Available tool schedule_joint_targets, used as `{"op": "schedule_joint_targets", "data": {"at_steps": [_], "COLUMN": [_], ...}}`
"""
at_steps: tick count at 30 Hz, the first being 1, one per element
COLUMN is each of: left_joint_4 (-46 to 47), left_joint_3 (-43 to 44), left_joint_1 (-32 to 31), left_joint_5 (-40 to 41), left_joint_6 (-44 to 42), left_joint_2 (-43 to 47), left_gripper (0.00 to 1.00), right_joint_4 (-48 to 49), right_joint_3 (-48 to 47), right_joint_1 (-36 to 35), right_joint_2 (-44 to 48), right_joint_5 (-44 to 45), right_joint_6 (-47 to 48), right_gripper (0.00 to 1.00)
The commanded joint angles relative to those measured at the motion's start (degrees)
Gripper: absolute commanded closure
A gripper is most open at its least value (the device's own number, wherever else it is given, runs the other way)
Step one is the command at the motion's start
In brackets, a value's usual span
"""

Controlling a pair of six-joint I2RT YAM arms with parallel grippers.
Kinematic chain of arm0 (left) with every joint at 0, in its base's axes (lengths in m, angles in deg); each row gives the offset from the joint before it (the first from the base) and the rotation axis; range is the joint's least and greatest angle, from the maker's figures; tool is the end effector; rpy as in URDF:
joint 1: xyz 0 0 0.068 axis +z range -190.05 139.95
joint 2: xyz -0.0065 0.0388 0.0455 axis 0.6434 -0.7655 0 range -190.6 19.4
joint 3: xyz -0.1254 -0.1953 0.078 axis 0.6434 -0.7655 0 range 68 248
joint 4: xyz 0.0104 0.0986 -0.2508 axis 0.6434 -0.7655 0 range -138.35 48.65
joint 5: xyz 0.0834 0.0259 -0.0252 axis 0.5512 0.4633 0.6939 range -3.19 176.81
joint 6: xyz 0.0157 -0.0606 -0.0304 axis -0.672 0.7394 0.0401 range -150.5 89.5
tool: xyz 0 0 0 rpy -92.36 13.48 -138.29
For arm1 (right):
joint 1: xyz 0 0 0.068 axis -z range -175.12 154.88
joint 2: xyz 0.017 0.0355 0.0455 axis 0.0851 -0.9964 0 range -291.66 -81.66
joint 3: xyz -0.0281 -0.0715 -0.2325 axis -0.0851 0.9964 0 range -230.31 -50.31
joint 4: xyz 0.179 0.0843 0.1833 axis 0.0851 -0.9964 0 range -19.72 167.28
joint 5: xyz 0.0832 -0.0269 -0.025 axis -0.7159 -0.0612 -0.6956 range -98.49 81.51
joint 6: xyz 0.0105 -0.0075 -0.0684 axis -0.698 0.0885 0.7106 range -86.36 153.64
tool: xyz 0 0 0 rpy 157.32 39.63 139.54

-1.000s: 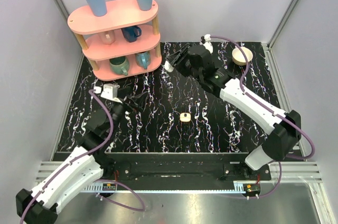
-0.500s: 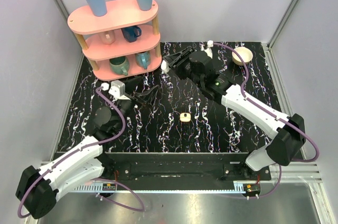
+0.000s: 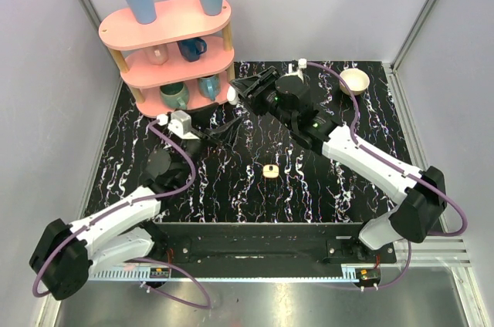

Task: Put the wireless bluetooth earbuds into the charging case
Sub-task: Pass from the right arm to the left

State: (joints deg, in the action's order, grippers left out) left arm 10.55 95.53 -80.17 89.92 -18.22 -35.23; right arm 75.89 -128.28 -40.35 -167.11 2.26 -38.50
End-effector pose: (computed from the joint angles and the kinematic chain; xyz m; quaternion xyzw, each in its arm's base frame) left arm 0.1975 -0.1624 0.2975 0.1074 0.5283 -0.3587 0.7620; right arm 0.2814 0.2686 0.3542 0.2352 0.7214 0.5161 0.3973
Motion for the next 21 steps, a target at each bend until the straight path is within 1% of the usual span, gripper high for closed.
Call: {"op": "schedule_joint_targets", "data": {"at_steps": [1, 2, 4, 7, 9, 12, 13, 16, 18, 21], "left_joint_4": [9.0, 10.05, 12.43, 17.52, 21.21, 23.41, 23.86, 25.79, 26.93, 27.73], "left_joint_3": [2.09, 2.0, 1.91, 1.48, 1.47, 2.44, 2.53, 2.88, 3.14, 3.85], "left_joint_1": [-0.66, -0.84, -1.19, -1.72, -2.24, -2.77, -2.86, -3.21, -3.56, -3.83], "left_joint_5": [-0.13, 0.4, 1.45, 3.12, 4.26, 4.79, 5.14, 6.37, 6.99, 7.61], "left_joint_6": [-0.23, -0.75, -1.63, -2.95, -3.66, -4.71, -4.71, -5.33, -6.29, -7.0], "left_joint_2": [-2.84, -3.28, -4.6, -6.97, -8.21, -10.49, -11.37, -12.69, -13.13, -13.66], "left_gripper": [0.11, 0.12, 0.2, 0.17, 0.19, 0.2, 0.2, 0.25, 0.25, 0.28], "right_joint_4": [3.94, 3.94, 4.2, 4.11, 3.94, 3.67, 3.59, 3.67, 3.67, 3.5], "right_joint_3": [-0.07, 0.01, 0.36, 0.98, 1.16, 1.33, 1.33, 1.33, 1.33, 1.68], "right_joint_1": [-0.73, -0.82, -0.82, -0.73, -0.82, -0.82, -0.82, -0.82, -0.82, -0.82], "right_joint_2": [2.92, 3.09, 3.53, 4.24, 4.59, 4.94, 4.94, 5.21, 5.29, 5.56], "right_joint_5": [-1.25, -1.42, -1.86, -1.78, -1.87, -2.04, -2.04, -2.3, -2.57, -2.48], "right_joint_6": [-1.07, -1.16, -1.16, -1.16, -0.99, -0.81, -0.72, -0.46, -0.37, -0.37], "right_gripper": [0.73, 0.73, 0.73, 0.73, 0.73, 0.73, 0.73, 0.73, 0.73, 0.73]}}
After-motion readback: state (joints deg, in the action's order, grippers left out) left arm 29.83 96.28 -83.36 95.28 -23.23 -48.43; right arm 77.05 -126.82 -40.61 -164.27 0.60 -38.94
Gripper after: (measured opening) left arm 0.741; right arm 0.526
